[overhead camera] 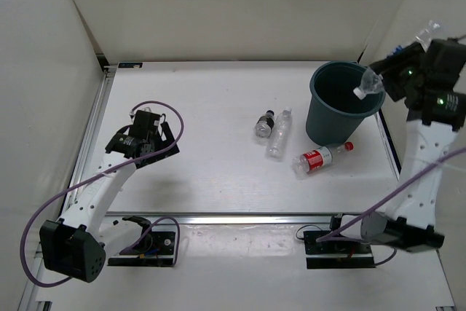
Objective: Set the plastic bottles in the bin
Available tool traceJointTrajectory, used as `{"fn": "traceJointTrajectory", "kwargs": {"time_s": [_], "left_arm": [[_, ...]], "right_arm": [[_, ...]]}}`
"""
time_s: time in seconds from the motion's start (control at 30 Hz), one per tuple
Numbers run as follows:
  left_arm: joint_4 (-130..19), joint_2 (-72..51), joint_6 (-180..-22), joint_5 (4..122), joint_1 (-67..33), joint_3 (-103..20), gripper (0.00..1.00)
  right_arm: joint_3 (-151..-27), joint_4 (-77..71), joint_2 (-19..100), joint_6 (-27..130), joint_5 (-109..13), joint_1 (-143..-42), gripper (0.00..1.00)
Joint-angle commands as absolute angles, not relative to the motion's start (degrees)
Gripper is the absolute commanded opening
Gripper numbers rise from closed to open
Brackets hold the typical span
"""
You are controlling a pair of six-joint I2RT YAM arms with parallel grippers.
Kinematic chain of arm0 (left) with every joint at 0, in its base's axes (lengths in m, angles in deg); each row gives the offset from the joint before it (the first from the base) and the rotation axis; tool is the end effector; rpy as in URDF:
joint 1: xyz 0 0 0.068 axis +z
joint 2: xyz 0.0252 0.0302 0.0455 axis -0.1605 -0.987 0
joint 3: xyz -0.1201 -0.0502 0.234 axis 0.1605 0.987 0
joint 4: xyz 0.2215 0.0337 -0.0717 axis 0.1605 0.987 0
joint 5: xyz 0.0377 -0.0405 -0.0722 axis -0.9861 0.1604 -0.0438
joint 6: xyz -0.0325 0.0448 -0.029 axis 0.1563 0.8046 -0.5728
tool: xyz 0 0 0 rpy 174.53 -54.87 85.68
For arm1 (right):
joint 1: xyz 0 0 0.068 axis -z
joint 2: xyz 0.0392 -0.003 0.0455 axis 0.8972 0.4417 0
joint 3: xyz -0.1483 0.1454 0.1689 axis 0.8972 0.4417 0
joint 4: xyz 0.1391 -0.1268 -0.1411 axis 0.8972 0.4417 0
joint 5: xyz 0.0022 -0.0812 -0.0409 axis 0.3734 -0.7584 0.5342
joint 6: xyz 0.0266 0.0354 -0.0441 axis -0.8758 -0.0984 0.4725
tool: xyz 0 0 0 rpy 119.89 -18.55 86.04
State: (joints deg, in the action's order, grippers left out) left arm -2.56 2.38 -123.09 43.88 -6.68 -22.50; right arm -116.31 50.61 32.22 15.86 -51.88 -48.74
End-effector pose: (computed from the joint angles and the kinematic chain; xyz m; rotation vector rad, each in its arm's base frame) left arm 0.1792 -0.0416 0.2628 -0.4702 2.5453 -0.0624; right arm 0.2071 -0.0522 0.4708 0.9291 1.7854 0.3806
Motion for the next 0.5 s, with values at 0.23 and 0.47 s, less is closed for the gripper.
{"fn": "traceJointTrajectory", "kwargs": {"time_s": [0.23,0.47], "left_arm": [[-4.21,3.29,-120.25,43.24,-6.93,-24.79,1.00],[-4.21,3.29,-119.64,42.18,-6.93,-24.79,1.00]], "right_arm": [[-129.99,42.56,54.86,28.50,-73.07,-60.98,0.41],[-125.42,43.51,53.37,27.19,-74.92,-62.03,1.00]]}}
